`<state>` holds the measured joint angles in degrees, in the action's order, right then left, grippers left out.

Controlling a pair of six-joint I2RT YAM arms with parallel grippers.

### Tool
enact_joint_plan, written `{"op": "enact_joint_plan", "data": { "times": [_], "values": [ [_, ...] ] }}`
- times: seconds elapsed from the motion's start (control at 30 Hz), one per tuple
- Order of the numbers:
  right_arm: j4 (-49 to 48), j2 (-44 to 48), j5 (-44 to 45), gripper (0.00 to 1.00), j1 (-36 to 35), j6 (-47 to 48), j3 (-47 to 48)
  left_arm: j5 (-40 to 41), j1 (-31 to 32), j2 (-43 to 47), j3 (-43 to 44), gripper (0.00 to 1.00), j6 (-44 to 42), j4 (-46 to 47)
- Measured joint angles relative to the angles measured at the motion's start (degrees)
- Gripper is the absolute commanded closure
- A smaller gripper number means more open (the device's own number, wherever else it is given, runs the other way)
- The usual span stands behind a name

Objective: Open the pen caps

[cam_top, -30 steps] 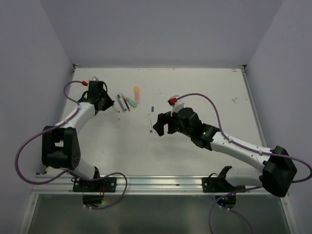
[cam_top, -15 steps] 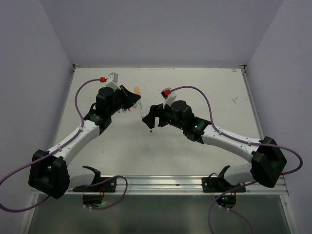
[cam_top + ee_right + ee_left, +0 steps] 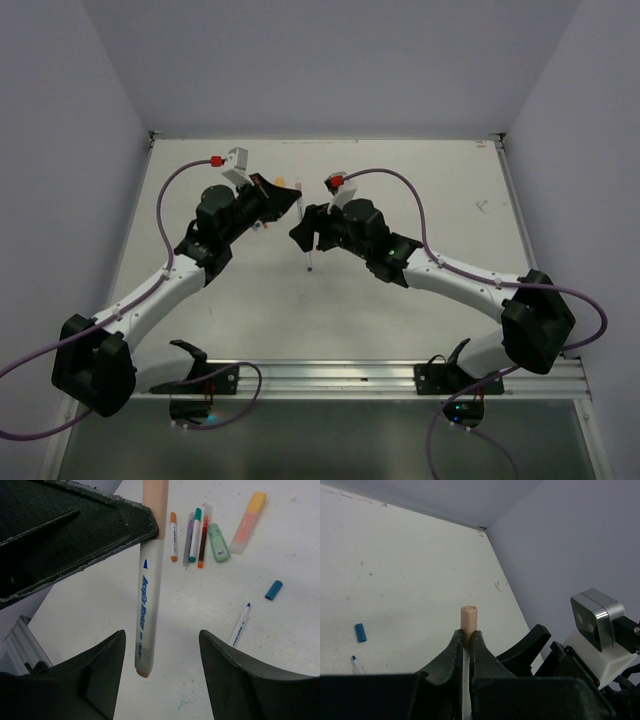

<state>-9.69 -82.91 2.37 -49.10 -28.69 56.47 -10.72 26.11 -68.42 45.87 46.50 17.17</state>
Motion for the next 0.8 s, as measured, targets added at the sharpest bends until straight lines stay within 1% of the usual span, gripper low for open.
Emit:
{"op": "enact_joint_plan", "data": {
  "times": [0.03,0.13,0.17,0.23,0.27,0.33,0.37,0.43,0.47,0.53,0.57,0.67,0.8],
  "values": [
    [-0.09,-0.15,0.20,0.44,0.00,0.17,0.11,0.00,0.11,0.26,-0.11,1.00,-0.02,0.24],
    [-0.28,-0.33,0.81,0.58,0.00,0.66,0.48,-0.13,0.33,0.72,-0.42,1.00,-0.09,0.83],
    [-0.31,-0.33,0.94,0.69,0.00,0.85,0.59,-0.22,0.33,0.72,-0.48,1.00,-0.15,0.98],
    [-0.35,-0.33,1.07,0.79,-0.02,0.94,0.74,-0.22,0.35,0.72,-0.50,1.00,-0.22,1.09],
    [-0.37,-0.33,1.07,0.87,-0.07,1.18,0.74,-0.24,0.35,0.72,-0.50,0.99,-0.39,1.16],
    [-0.42,-0.33,1.01,0.95,-0.17,1.53,0.74,-0.26,0.35,0.70,-0.50,0.89,-0.74,1.11],
    [-0.42,-0.31,1.03,1.00,-0.20,1.66,0.74,-0.26,0.35,0.70,-0.50,0.81,-1.01,1.09],
    [-0.31,-0.17,1.07,1.00,-0.24,1.84,0.74,-0.37,0.35,0.52,-0.44,0.75,-1.53,1.14],
    [-0.15,-0.02,1.16,1.00,-0.26,1.92,0.72,-0.50,0.35,0.44,-0.33,0.68,-1.75,0.96],
    [0.07,0.59,1.16,1.00,-0.26,2.10,0.39,-0.98,0.35,-0.22,0.37,0.63,-2.60,0.52],
    [0.22,1.07,1.16,1.00,-0.26,2.23,0.09,-1.25,0.39,-0.68,0.92,0.58,-2.86,0.35],
    [0.72,2.60,1.14,1.00,-0.26,2.93,-0.92,-2.05,0.42,-1.86,2.47,0.54,-3.72,0.26],
    [1.99,3.96,1.11,1.00,-0.26,4.37,-1.64,-3.50,0.44,-3.28,4.48,0.54,-4.44,0.00]
  ]
}}
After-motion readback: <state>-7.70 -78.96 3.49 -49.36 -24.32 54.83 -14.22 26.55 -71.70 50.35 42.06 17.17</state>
